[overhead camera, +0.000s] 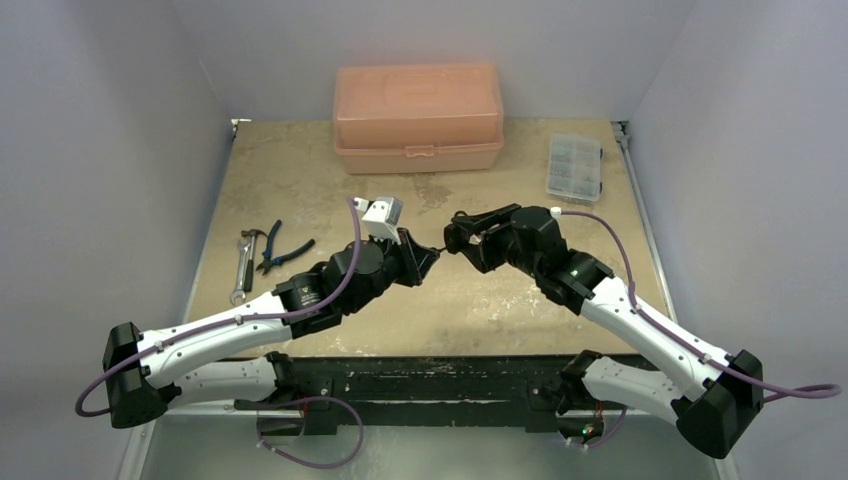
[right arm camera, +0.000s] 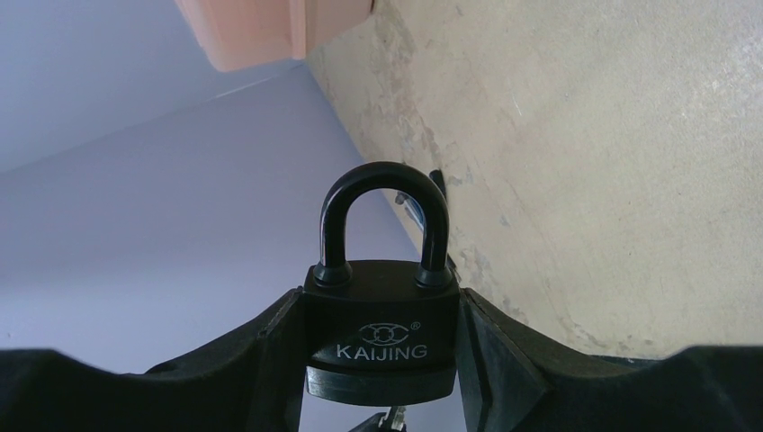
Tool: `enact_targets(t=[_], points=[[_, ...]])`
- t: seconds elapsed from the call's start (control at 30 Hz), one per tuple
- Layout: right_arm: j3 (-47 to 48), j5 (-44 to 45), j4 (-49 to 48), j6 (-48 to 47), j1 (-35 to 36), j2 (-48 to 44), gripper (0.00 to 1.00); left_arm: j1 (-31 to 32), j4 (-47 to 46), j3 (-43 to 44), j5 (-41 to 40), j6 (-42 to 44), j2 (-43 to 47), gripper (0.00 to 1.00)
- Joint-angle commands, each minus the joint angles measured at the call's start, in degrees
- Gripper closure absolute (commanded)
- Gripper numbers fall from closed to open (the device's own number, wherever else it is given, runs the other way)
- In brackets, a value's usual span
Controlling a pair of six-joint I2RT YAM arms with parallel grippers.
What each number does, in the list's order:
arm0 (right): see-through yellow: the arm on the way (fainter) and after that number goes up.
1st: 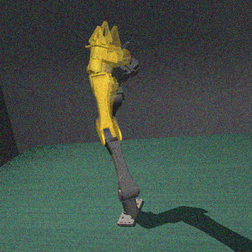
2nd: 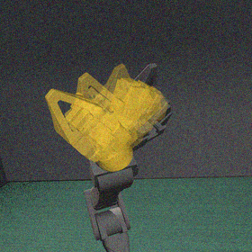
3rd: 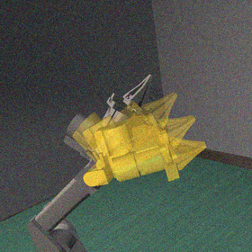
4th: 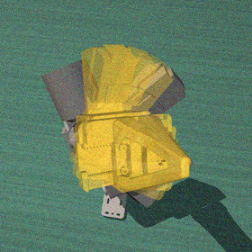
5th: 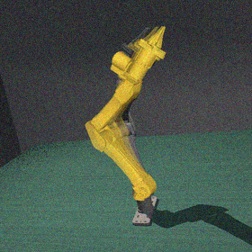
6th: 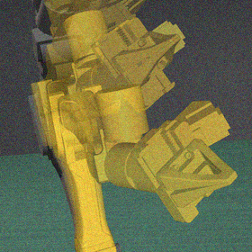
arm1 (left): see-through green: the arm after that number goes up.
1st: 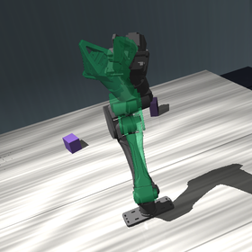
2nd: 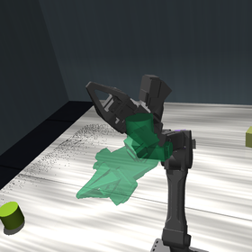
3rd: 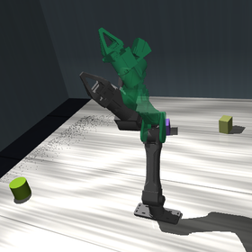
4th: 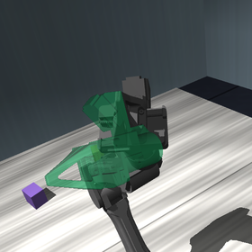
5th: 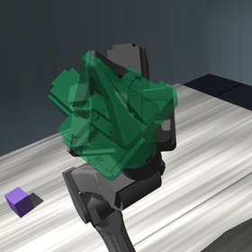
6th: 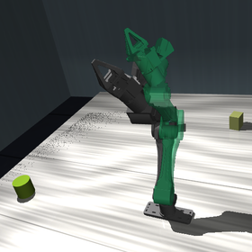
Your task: Unlock with the key
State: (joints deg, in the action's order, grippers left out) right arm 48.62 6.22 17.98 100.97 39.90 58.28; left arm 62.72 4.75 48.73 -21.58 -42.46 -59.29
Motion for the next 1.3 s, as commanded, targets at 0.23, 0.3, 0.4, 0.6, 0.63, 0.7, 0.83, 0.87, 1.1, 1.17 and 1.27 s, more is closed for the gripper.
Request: enact_targets(t=[0.23, 0.3, 0.4, 0.6, 0.63, 0.7, 0.83, 0.87, 1.1, 1.17, 1.27], points=[[2.81, -1.31, -7.25, 1.55, 0.09, -0.98, 1.0, 0.21, -6.04, 1.66, -2.36, 2.33, -0.48, 1.0], [2.84, -1.3, -7.41, 1.52, 0.09, -0.87, 1.0, 0.21, -6.47, 1.86, -2.19, 2.28, -1.11, 1.0], [2.9, -1.3, -7.19, 1.49, 0.09, -0.97, 1.0, 0.21, -7.63, 1.66, -1.97, 2.3, -1.48, 1.0], [2.71, -1.3, -6.86, 1.55, 0.09, -1.14, 1.0, 0.21, -8.09, 1.95, -3.03, 2.33, -1.97, 1.0], [2.76, -1.3, -6.83, 1.59, 0.09, -1.15, 1.0, 0.21, -8.08, 1.85, -3.33, 2.3, -1.97, 1.0], [2.76, -1.22, -6.83, 1.56, 0.07, -1.15, 1.0, 0.21, -8.18, 1.85, -3.83, 2.28, -1.81, 1.0], [2.87, -1.2, -6.94, 1.51, 0.09, -0.99, 1.0, 0.21, -8.13, 1.62, -5.32, 2.43, -1.17, 1.0], [2.95, -1.21, -6.93, 1.51, 0.09, -0.98, 1.0, 0.21, -8.48, 1.41, -5.67, 2.46, -1.06, 1.0], [3.11, -1.64, -7.25, 1.68, 0.09, -0.3, 1.0, 0.21, -11.68, -0.44, -6.36, 2.41, -0.59, 1.0], [3.26, -1.82, -7.19, 1.66, 0.09, -0.18, 1.0, 0.21, -12.62, -0.88, -6.12, 2.43, -0.65, 1.0], [3.34, -1.91, -7.24, 1.72, 0.09, -0.05, 1.0, 0.21, -13.04, -1.27, -6.13, 2.41, -1.04, 1.0]])
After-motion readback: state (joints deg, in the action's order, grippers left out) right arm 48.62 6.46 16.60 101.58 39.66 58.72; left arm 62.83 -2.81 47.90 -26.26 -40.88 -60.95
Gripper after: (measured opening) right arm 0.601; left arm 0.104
